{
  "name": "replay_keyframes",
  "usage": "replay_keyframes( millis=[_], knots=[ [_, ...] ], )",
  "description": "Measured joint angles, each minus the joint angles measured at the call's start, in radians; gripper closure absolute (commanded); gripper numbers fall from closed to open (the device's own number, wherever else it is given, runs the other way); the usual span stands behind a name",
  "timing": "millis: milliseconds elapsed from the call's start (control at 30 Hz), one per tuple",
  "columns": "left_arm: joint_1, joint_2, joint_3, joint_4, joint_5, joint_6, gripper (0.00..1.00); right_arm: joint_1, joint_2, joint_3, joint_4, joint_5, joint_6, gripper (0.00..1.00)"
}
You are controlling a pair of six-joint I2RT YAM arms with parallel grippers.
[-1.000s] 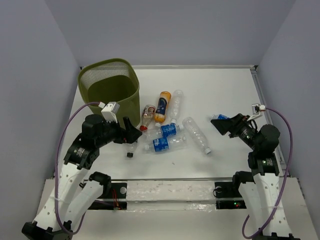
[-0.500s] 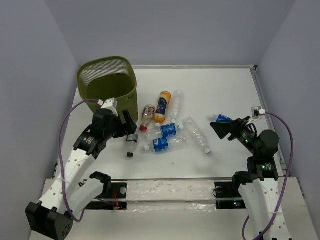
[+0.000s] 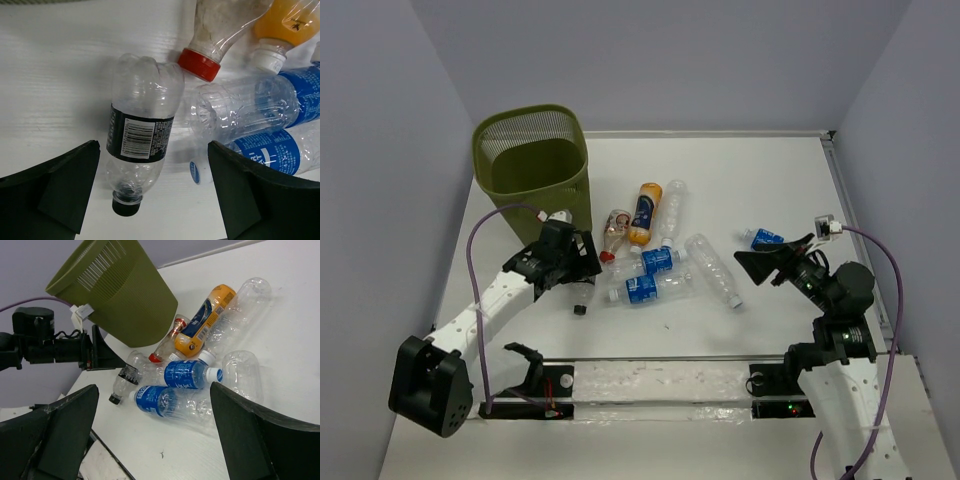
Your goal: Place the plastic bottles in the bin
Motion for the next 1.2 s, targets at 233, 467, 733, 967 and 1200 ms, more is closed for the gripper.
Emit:
replay_keyframes(
  millis=[233,467,733,967,1200],
  knots=[
    [-0.066,0.061,-0.085,0.046,-0.045,-0.103,0.01,0.007,0.0,0.003,0.0,0.002,-0.014,0.04],
    [-0.077,0.066,-0.145,0.118,-0.122,-0.166,0.24,0.007,0.005,0.003,0.0,-0.007,-0.013,0.05],
    [-0.078,0.048,-0.187,0.161,-0.164,-0.185,0.65,0.007,0.038,0.003,0.0,-0.021,-0.011,0.05],
    [-0.116,-0.109,-0.189,0.127,-0.163,-0.185,0.65,0.007,0.072,0.003,0.0,-0.032,-0.01,0.06],
    [-0.277,-0.288,0.063,0.056,-0.151,-0.164,0.65,0.007,0.185,0.003,-0.008,0.002,-0.021,0.08]
  ],
)
